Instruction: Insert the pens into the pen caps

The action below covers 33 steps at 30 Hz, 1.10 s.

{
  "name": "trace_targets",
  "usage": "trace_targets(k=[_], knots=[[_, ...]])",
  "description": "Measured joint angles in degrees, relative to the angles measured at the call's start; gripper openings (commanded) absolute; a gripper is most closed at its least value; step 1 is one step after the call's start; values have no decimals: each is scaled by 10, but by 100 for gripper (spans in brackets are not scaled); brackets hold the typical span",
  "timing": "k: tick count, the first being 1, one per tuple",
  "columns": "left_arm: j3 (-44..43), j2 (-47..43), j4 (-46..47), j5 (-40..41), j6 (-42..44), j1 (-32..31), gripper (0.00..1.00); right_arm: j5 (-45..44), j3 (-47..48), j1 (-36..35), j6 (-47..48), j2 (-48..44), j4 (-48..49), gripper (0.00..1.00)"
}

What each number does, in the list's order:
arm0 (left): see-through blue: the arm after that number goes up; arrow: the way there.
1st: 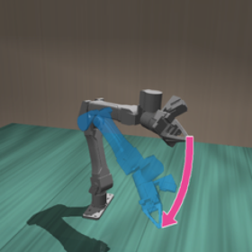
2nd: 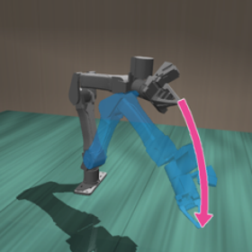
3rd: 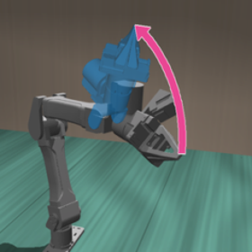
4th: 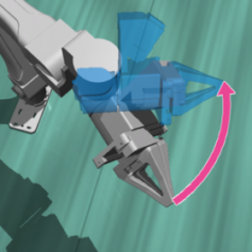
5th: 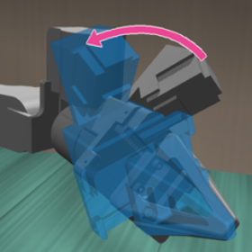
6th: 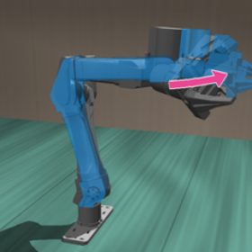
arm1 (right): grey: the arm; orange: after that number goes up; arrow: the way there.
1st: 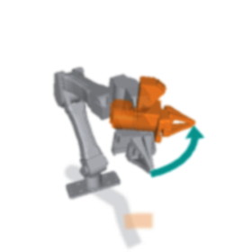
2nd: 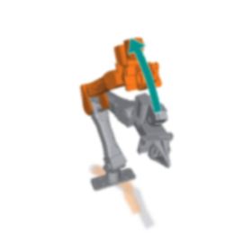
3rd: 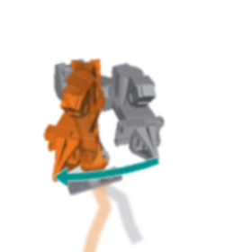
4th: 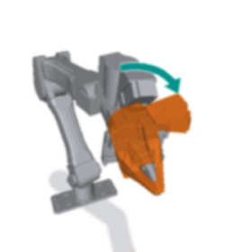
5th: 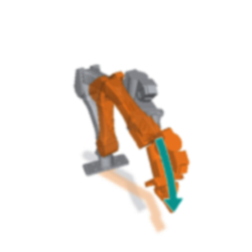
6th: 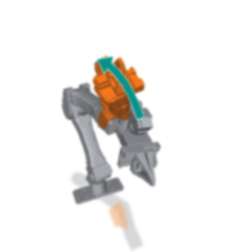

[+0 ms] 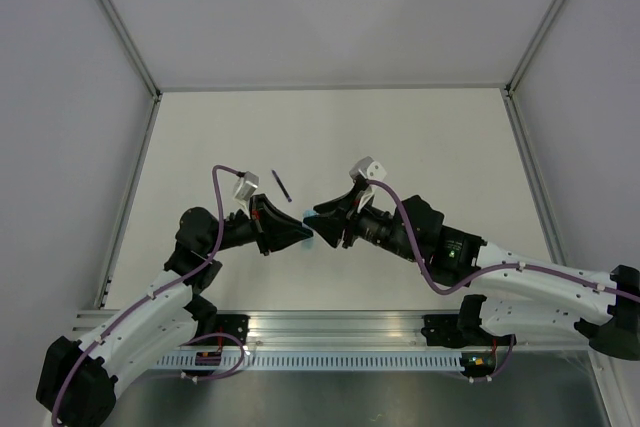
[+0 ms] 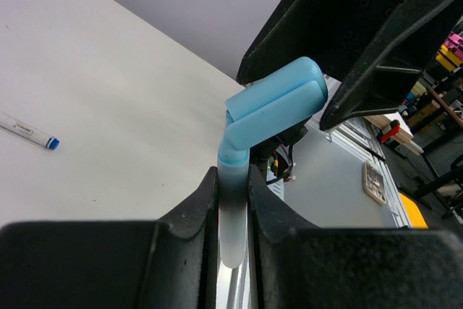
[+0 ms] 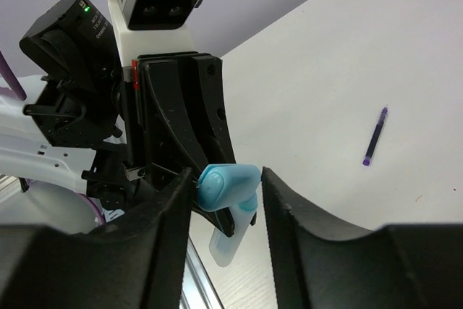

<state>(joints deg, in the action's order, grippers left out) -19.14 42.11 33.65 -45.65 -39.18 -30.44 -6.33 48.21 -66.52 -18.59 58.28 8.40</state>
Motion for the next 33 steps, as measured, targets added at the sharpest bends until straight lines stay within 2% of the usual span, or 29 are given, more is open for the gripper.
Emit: trace_targets(k=[2, 3, 6, 13, 20, 24, 28, 33], knots=[[0, 0, 0, -1, 0, 0, 2, 0, 0, 0, 1, 0, -2, 39], [0, 0, 2, -3, 0, 0, 2, 0, 1, 0, 1, 0, -3, 32], [0, 0, 8, -12, 0, 0, 2, -6, 3, 0, 4, 0, -5, 22], [0, 0, 37, -45, -4, -2, 2, -2, 43, 0, 13, 2, -56, 18], [0, 0, 64, -67, -7, -15, 2, 37, 137, 1, 35, 36, -168, 14], [0, 0, 66, -74, -6, -17, 2, 69, 162, 2, 40, 57, -213, 5], [0, 0, 50, -76, -6, -19, 2, 90, 169, 9, 41, 65, -229, 2], [0, -6, 31, -74, -3, -22, 2, 120, 169, 24, 35, 67, -235, 3]])
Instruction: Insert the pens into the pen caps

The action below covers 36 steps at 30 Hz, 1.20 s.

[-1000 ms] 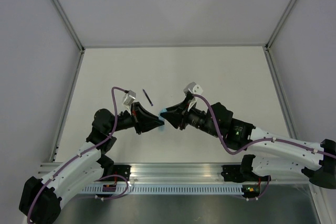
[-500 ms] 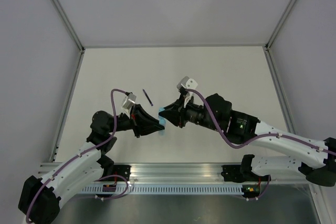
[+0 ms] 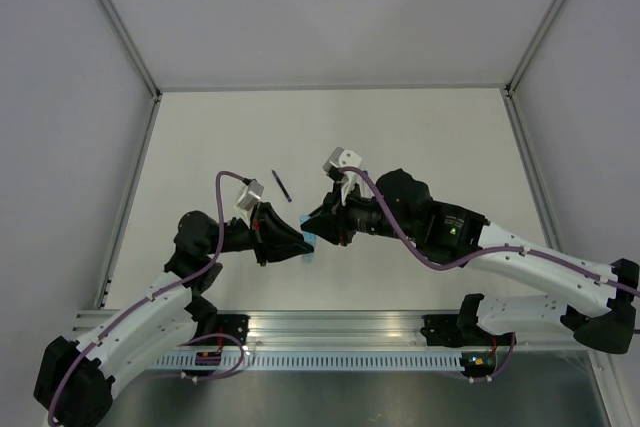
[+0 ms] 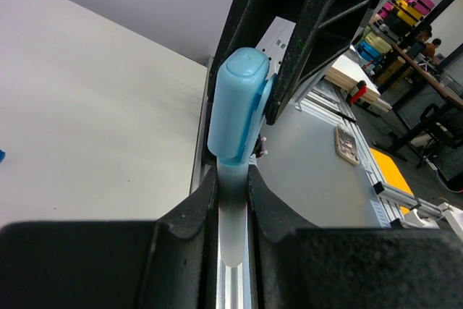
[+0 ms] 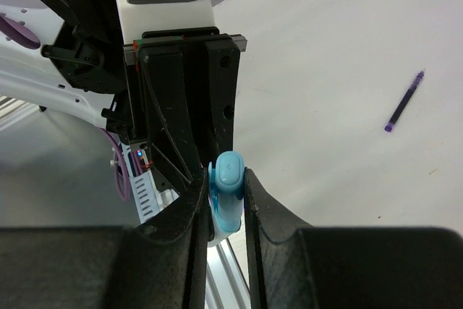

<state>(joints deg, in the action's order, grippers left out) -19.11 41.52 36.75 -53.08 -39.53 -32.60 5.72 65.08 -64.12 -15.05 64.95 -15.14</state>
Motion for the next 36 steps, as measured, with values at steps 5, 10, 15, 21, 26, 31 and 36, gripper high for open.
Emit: trace_targets(k=[5, 10, 15, 21, 26, 31, 36], knots=[[0, -10, -10, 2, 1, 0, 2, 7, -12, 2, -12, -7, 14, 9], [3, -14, -10, 1, 1, -1, 2, 20, -39, 8, -19, -22, 42, 12], [9, -21, -8, 0, 1, -2, 2, 38, -70, 14, -22, -45, 68, 15], [10, -22, 12, 0, 0, -2, 2, 51, -84, 18, -27, -56, 88, 38], [10, -25, 36, 2, -3, -1, 2, 63, -98, 17, -31, -47, 82, 50], [11, -26, 40, 0, -3, -1, 2, 64, -100, 21, -35, -41, 83, 62], [11, -27, 43, 0, -3, -1, 2, 60, -102, 22, -36, -45, 81, 72]])
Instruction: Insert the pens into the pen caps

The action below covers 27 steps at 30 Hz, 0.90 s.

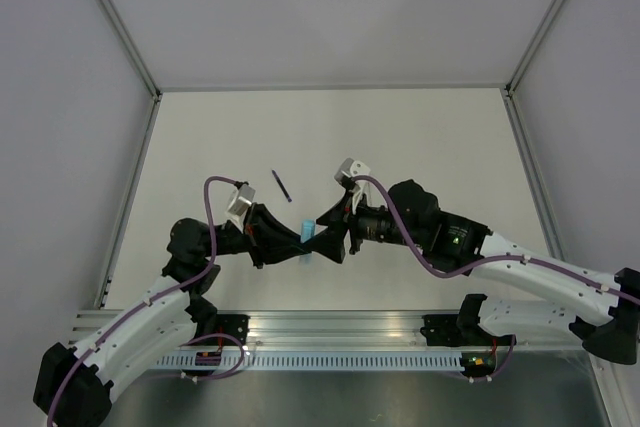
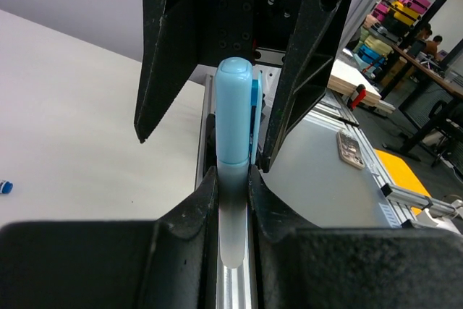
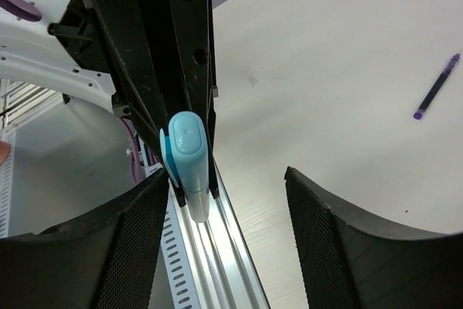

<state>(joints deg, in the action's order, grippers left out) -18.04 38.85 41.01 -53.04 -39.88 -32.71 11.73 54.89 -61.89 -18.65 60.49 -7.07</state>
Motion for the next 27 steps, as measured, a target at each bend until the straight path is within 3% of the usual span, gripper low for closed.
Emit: trace_targets(k=[10, 16, 20, 27], knots=[[0, -12, 11, 30, -7, 0, 2, 41, -69, 0, 7, -57, 34, 77], [0, -15, 21, 66, -27, 0, 2, 80, -105, 0, 9, -48, 100, 68], [0, -21, 29, 85, -40, 0, 2, 95, -112, 0, 7, -19, 142, 51], [0, -29, 30, 106, -44, 0, 2, 107, -115, 0, 1, 8, 195, 51]])
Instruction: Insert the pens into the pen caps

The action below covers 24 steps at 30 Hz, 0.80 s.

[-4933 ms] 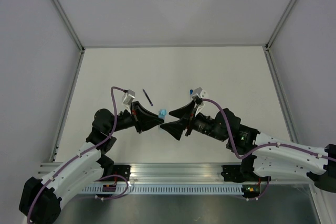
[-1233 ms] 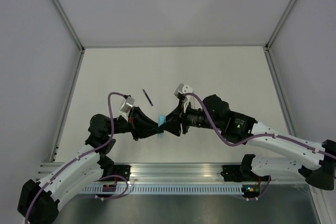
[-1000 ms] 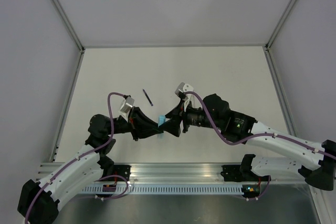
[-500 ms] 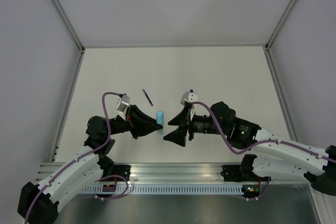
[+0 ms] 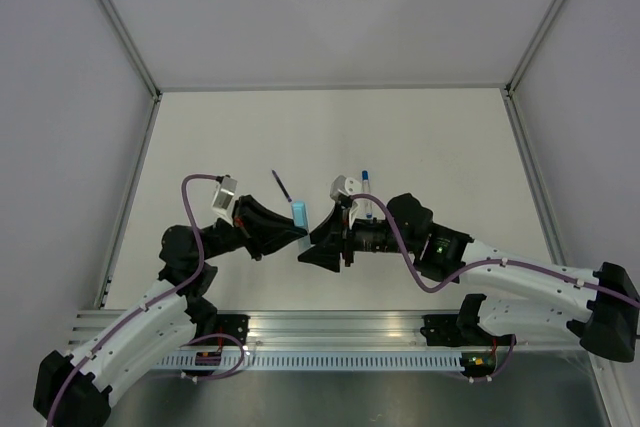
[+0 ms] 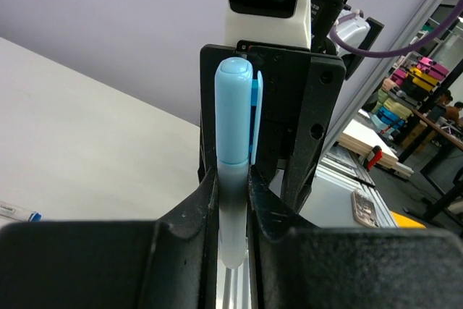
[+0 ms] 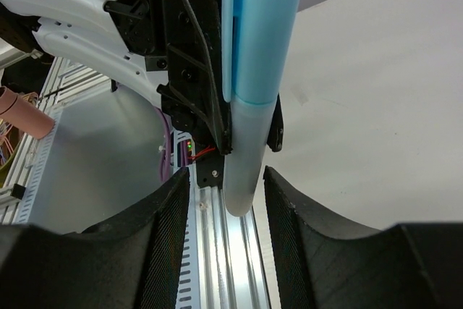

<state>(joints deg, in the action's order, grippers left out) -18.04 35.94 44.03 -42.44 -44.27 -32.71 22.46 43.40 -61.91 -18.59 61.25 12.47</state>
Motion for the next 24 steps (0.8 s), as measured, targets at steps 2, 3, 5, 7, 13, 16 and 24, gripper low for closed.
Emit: trace_targets(k=[2, 3, 5, 7, 13, 16, 24], knots=[[1, 0, 8, 5, -4, 0, 2, 0, 0, 0, -2, 2, 14, 51], [3, 0, 12, 5, -7, 0, 2, 0, 0, 0, -3, 3, 21, 51], [6, 2, 21, 6, -13, 0, 2, 0, 0, 0, -6, 7, 33, 50], [9, 3, 32, 7, -19, 0, 2, 0, 0, 0, -10, 13, 45, 48], [23, 3, 64, 12, -38, 0, 2, 0, -6, 0, -30, 30, 80, 13], [27, 1, 71, 15, -41, 0, 11, 2, -9, 2, -41, 35, 94, 0], [27, -10, 52, 15, -43, 0, 69, -2, -10, 2, -50, 35, 97, 0]])
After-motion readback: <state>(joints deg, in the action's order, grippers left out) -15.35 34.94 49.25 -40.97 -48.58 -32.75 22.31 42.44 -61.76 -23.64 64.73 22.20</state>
